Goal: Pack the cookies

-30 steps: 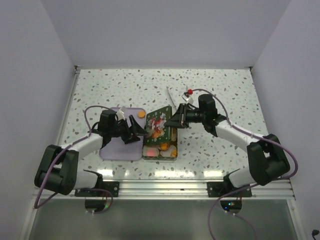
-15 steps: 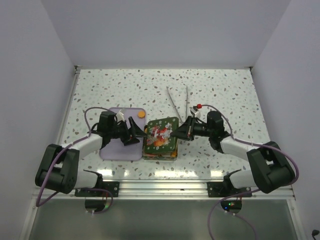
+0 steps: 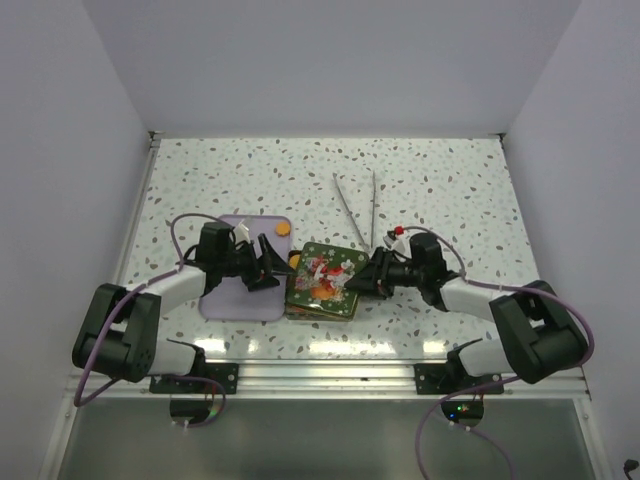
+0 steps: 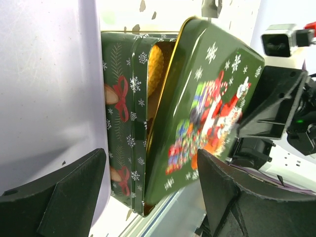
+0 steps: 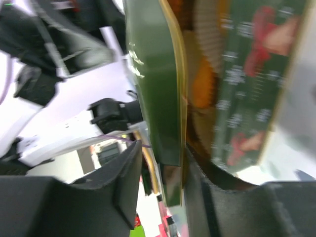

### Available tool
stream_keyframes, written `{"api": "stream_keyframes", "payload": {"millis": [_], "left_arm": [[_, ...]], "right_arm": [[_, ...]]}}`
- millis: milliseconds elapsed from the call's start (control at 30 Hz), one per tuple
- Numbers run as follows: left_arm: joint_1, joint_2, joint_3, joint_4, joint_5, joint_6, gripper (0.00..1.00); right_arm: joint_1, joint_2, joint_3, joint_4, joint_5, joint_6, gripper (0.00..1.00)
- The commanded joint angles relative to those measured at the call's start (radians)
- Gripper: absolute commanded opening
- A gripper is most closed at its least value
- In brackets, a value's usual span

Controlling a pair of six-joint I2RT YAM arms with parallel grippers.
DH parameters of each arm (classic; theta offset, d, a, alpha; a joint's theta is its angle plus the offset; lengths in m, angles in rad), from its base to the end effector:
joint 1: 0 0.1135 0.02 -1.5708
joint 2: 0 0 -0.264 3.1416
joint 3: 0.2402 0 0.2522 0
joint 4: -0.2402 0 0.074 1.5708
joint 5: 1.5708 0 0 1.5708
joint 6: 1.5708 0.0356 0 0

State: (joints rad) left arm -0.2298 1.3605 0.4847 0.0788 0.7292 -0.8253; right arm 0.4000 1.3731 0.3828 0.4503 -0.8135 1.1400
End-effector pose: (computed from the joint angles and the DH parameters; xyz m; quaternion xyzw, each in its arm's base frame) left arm 0.2264 -0.0773 0.1500 -0.1252 0.8666 -0.4628 0.1383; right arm 0.2083 0.1162 0.1498 0.1072 0.8155 0.5622 0.0853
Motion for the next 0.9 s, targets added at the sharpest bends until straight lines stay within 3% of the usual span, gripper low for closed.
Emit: {"api": "stream_keyframes", "payload": {"millis": [0, 467, 867], "left_arm": [[0.007, 0.003, 0.038, 0.003, 0.026, 0.029, 0.8], [0.018, 0.003, 0.046, -0.001, 0.03, 0.041, 0.79], [0.023, 0.006, 0.049, 0.007, 0.032, 0.038, 0.79]], "right_arm": [[0.0, 0.0, 0.059, -0.134, 0.033, -0.113, 0.42], [-0.016, 0.052, 0.335, -0.703, 0.094, -0.439, 0.54], [-0.043, 0.077, 0.421, -0.874, 0.166, -0.539, 0.56]]}}
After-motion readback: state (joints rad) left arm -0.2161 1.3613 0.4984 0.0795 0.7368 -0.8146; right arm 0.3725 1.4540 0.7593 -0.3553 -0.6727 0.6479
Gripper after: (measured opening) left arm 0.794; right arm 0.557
